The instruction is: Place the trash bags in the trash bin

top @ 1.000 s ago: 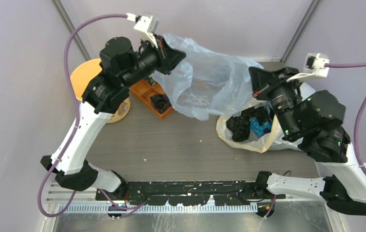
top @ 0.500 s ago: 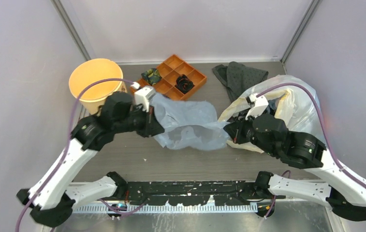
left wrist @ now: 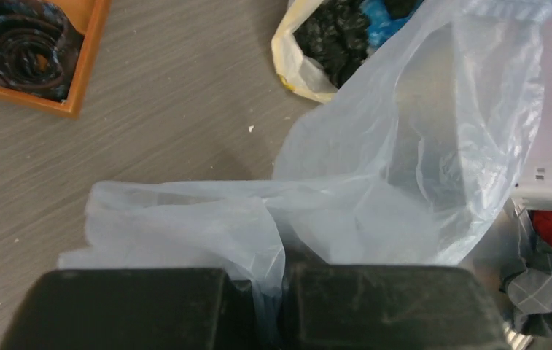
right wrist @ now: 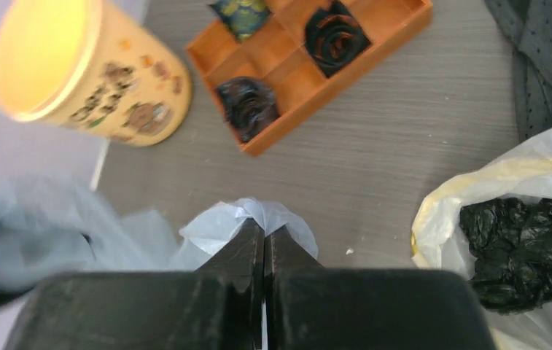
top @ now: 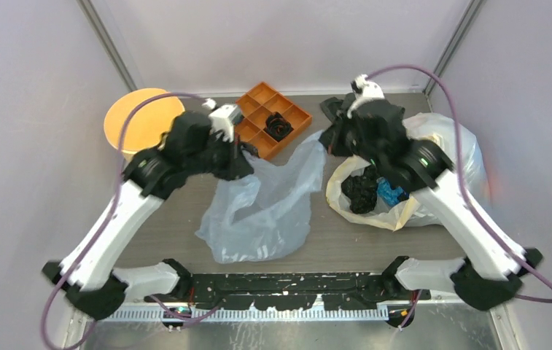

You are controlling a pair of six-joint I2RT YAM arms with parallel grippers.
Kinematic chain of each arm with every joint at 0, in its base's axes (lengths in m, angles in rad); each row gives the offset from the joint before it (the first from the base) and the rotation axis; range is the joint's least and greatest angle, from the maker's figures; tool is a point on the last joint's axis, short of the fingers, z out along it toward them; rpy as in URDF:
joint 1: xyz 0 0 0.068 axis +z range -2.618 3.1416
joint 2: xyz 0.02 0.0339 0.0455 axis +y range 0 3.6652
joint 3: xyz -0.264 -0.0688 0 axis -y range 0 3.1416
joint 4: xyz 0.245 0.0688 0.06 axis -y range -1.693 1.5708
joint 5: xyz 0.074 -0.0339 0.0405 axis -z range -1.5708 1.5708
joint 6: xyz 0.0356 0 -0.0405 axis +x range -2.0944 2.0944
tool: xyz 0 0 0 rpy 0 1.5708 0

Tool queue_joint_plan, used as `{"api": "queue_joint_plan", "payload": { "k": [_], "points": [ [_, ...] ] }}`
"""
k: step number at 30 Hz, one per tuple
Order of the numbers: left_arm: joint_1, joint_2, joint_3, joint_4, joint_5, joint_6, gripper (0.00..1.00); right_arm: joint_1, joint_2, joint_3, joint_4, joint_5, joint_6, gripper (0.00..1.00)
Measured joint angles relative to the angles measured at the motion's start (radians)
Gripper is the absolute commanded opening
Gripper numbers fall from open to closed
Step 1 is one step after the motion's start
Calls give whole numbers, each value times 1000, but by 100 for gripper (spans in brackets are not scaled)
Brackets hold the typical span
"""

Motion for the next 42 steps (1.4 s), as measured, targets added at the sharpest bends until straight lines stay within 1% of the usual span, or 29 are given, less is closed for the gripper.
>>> {"api": "queue_joint_plan", "payload": {
  "k": [1, 3, 5, 6, 7, 8, 9, 12, 13, 14, 15, 16, 17, 18, 20, 22, 24, 26, 28, 30, 32, 33, 34, 36, 39, 42],
  "points": [
    [14, 45, 0, 15, 14, -3, 0, -66, 40, -3, 16, -37, 2, 1],
    [66, 183, 22, 50, 55, -17, 0, -187, 156, 2, 56, -129, 6, 1],
    [117, 316, 95, 58, 93, -29, 0, -283, 289, 40, 63, -202, 14, 1],
    [145, 405, 174, 56, 118, -41, 1, -331, 377, 102, 43, -245, 23, 1],
    [173, 527, 314, 55, 145, -51, 1, -378, 479, 201, 24, -282, 31, 1],
    [184, 599, 402, 64, 157, -53, 0, -403, 542, 280, 6, -303, 34, 1],
    [198, 719, 584, 47, 182, -66, 0, -440, 658, 466, -41, -335, 42, 1],
    [215, 989, 1061, 50, 240, -120, 1, -489, 850, 901, -101, -374, 48, 1],
    [215, 1028, 1149, 98, 261, -143, 1, -498, 867, 1011, -96, -384, 48, 1],
    [214, 1019, 1148, 137, 273, -162, 1, -501, 849, 1041, -81, -392, 47, 1],
    [211, 981, 1115, 175, 285, -180, 1, -500, 785, 1019, -46, -401, 46, 1],
    [207, 915, 1040, 234, 288, -191, 1, -496, 689, 941, 7, -409, 45, 1],
    [202, 840, 958, 280, 287, -195, 1, -490, 539, 770, 106, -420, 46, 1],
    [196, 762, 886, 310, 282, -190, 1, -485, 400, 633, 154, -425, 45, 1],
    [184, 629, 796, 336, 258, -150, 1, -475, 185, 434, 247, -429, 40, 1],
    [175, 522, 705, 352, 223, -95, 1, -473, 6, 259, 338, -429, 31, 1],
    [167, 447, 592, 352, 202, -53, 1, -473, -108, 94, 431, -429, 28, 1],
    [165, 402, 455, 367, 180, -25, 0, -474, -149, -109, 516, -437, 30, 1],
    [163, 389, 251, 380, 147, -6, 1, -473, -124, -316, 556, -445, 38, 1],
    [159, 425, 70, 380, 114, 3, 0, -473, -44, -519, 541, -453, 50, 1],
    [155, 500, -63, 344, 77, 9, 0, -472, 50, -664, 458, -455, 60, 1],
    [153, 533, -111, 311, 57, 10, 1, -471, 63, -710, 389, -453, 63, 1],
    [151, 550, -146, 279, 38, 10, 1, -469, 53, -723, 320, -452, 63, 1],
    [144, 544, -161, 230, 10, 10, 1, -463, -11, -682, 269, -451, 60, 1],
    [130, 482, -118, 233, -21, 13, 1, -458, -82, -543, 277, -451, 45, 1],
    [114, 407, -37, 260, -39, 23, 1, -458, -129, -439, 313, -447, 28, 1]
  ]
}}
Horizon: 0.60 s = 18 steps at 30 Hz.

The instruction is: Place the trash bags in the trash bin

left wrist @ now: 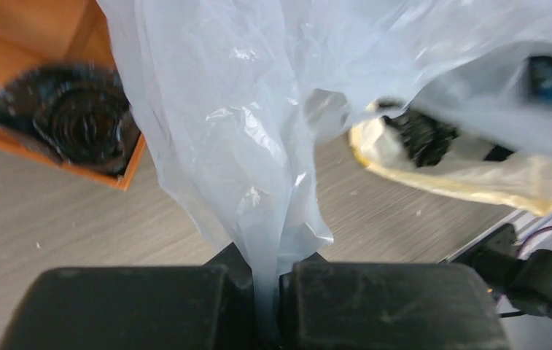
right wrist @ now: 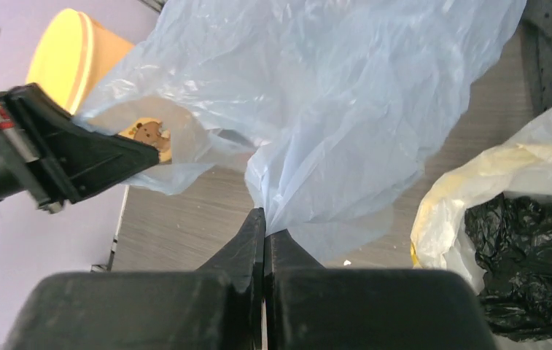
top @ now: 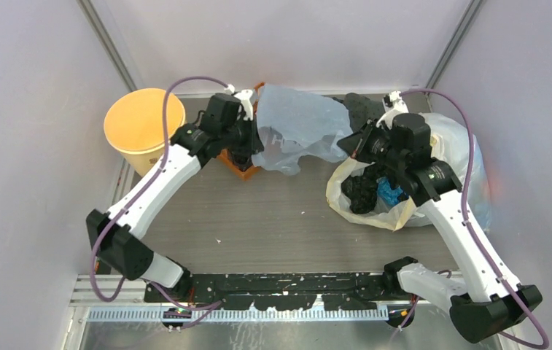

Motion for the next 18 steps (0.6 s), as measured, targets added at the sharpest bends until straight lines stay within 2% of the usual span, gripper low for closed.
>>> {"api": "queue_joint_plan", "payload": {
  "k": [6, 14, 18],
  "points": [
    [-21, -76, 90, 17, -41, 34, 1, 0, 9, 61, -37, 11, -27, 1],
    [-23, -108, 93, -19, -158, 89, 0, 0, 29, 202, -120, 37, -72, 1],
    [-23, -160, 93, -20, -149, 114, 1, 0, 28, 314, -130, 38, -92, 1]
  ]
}}
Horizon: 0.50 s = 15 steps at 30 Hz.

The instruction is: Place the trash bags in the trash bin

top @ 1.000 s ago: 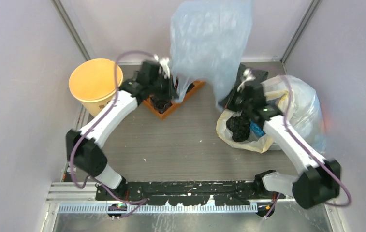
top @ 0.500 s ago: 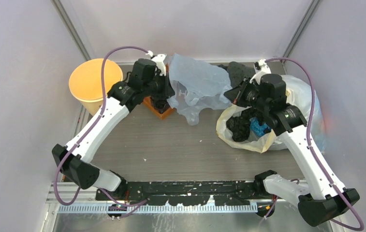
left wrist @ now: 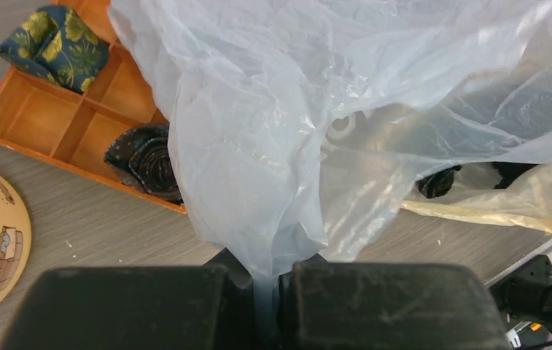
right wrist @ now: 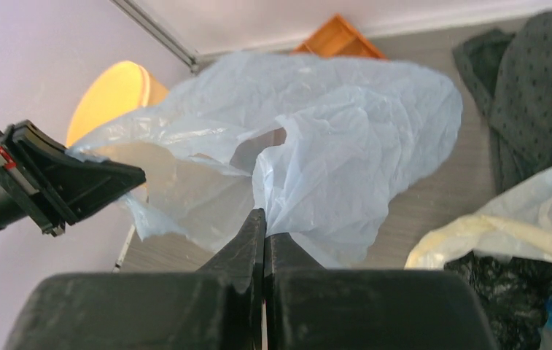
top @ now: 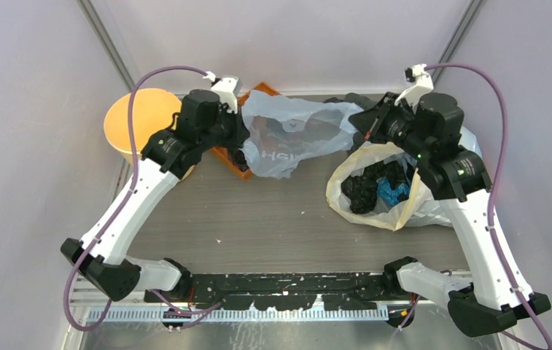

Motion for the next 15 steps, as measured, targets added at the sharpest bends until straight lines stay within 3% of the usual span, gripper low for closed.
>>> {"api": "queue_joint_plan", "payload": {
  "k": [5, 15],
  "points": [
    [-1, -80, 20, 19, 0, 8, 9, 0, 1, 95, -1, -8, -18, 1],
    [-1, -126, 0, 49, 12, 8, 55, 0, 73, 240, -28, -5, -36, 1]
  ]
}}
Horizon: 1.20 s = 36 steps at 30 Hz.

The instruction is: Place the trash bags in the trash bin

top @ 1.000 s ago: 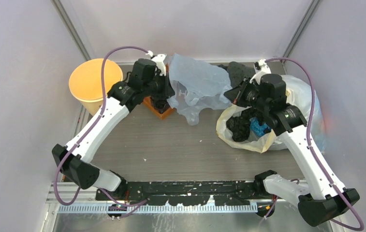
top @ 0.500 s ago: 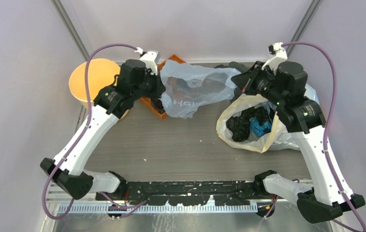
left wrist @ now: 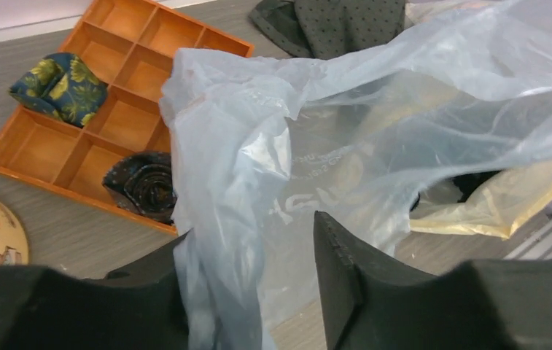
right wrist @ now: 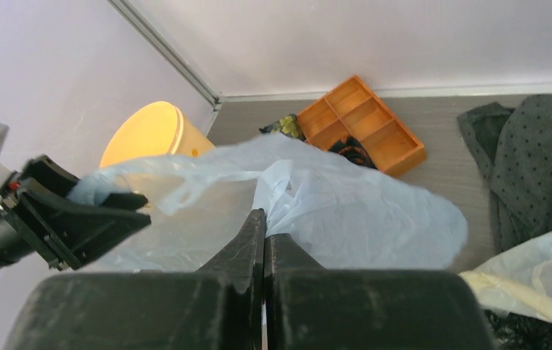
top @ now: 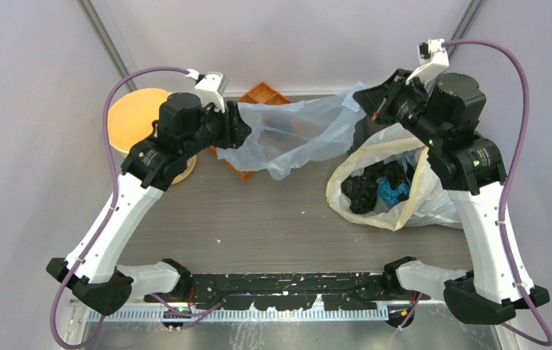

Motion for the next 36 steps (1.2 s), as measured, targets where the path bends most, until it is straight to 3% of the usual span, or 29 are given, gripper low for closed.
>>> {"api": "queue_joint_plan", "payload": {
  "k": [4, 9, 19, 24, 36],
  "points": [
    [0, -16, -3, -37, 39, -39, 64, 0, 30, 46, 13, -5, -5, 1],
    [-2, -47, 5, -154, 6, -54, 69, 0, 29, 12, 34, -19, 4, 1],
    [32, -152, -28, -207, -344, -30, 80, 3, 82, 0, 10, 43, 0, 1],
    [159, -69, 0, -194, -389, -6, 81, 4, 98, 22, -7, 58, -5, 1],
    [413, 243, 77, -164, -302, 40, 78, 4, 57, 34, -66, 69, -21, 1]
  ]
}}
